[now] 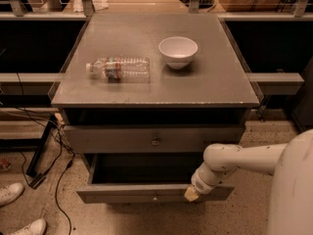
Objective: Open middle drawer
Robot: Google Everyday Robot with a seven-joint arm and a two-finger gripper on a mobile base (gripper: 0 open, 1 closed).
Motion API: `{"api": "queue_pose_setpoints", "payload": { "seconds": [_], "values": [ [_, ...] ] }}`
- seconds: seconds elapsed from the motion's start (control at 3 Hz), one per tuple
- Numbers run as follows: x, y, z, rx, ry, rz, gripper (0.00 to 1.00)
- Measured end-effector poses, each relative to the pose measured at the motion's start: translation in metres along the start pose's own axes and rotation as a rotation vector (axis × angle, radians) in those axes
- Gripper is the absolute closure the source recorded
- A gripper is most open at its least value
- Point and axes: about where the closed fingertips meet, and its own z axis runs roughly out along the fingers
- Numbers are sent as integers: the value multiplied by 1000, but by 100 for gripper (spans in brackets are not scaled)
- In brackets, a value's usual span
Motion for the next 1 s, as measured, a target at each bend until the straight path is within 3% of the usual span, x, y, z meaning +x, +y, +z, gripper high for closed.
{"api": "queue_pose_setpoints", "payload": {
  "seconds": [0.33,0.67,1.0],
  "values": [
    [0,0,0,0,0,0,89],
    [0,0,0,0,0,0,100],
    [-5,-4,-4,0,0,0,100]
  ]
}}
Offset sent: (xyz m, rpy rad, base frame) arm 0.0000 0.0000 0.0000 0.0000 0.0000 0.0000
